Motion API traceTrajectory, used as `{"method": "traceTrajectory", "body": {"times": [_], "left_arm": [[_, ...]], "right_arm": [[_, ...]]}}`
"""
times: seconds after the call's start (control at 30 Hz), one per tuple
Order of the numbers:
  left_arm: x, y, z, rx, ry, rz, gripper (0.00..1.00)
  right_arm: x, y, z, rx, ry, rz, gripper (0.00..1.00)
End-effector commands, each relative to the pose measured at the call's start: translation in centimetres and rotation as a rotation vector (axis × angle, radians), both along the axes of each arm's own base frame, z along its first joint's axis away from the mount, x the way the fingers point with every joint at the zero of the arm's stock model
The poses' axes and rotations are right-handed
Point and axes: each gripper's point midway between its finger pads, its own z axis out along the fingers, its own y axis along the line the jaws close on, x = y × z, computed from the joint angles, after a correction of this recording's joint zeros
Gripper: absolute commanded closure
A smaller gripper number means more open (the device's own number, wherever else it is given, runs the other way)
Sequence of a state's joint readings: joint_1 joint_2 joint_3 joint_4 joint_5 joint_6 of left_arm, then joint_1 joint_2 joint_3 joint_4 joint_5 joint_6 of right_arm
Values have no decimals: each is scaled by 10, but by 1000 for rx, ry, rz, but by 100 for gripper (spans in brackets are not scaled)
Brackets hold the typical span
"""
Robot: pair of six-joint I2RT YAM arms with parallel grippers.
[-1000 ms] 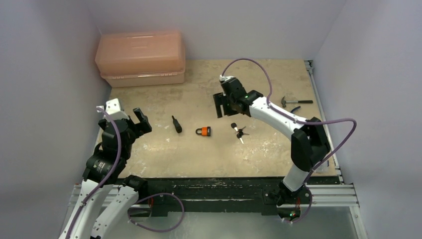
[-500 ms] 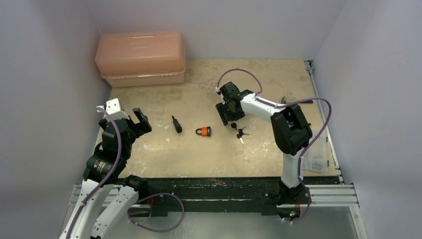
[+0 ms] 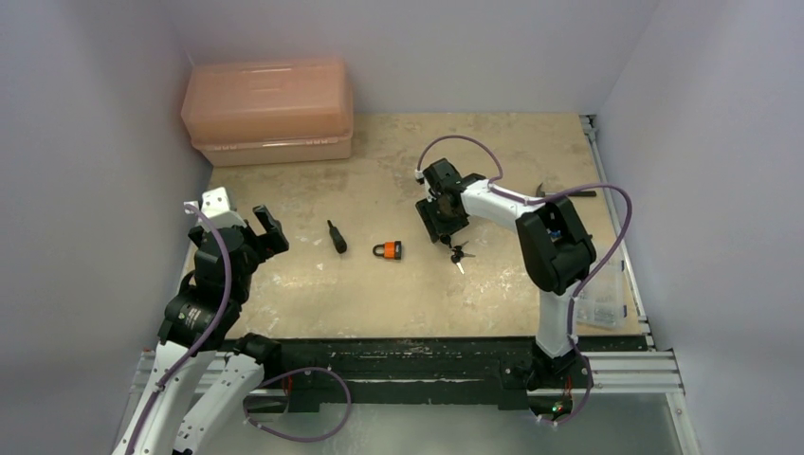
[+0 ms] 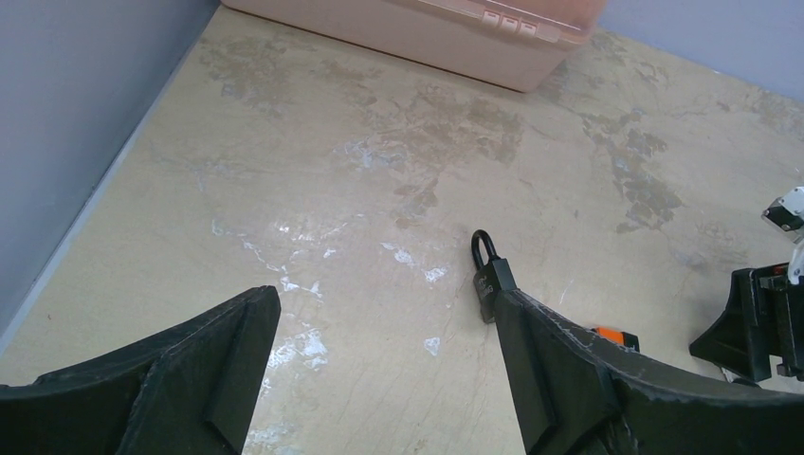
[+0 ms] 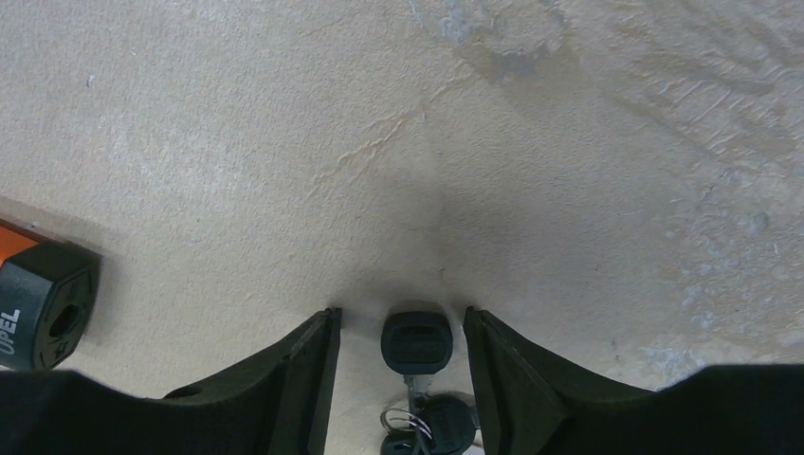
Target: Unlock with the key
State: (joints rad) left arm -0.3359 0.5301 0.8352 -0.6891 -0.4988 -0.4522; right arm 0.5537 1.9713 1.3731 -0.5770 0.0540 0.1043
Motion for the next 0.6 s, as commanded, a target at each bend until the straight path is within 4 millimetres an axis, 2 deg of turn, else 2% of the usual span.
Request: {"method": "traceTrajectory", "body": {"times": [0.0,0.17,0.37,0.5,0.57], "left_arm": [[6,1,5,-3,-33,13,9],[6,1,5,-1,-30,14,10],[5,3,4,-2,-29,24,10],[5,3,4,-2,-30,24,10],[6,3,4,-1,-28,23,10]], "right_arm": [[-8,-7,3,5,4,-3,42],[-10,-9,5,12,-6,-6,45],[-11,-10,3,16,8,-5,55],[-14,-17,2,-19,13,-16,55],[-15,-20,3,-30,11,-23,51]]}}
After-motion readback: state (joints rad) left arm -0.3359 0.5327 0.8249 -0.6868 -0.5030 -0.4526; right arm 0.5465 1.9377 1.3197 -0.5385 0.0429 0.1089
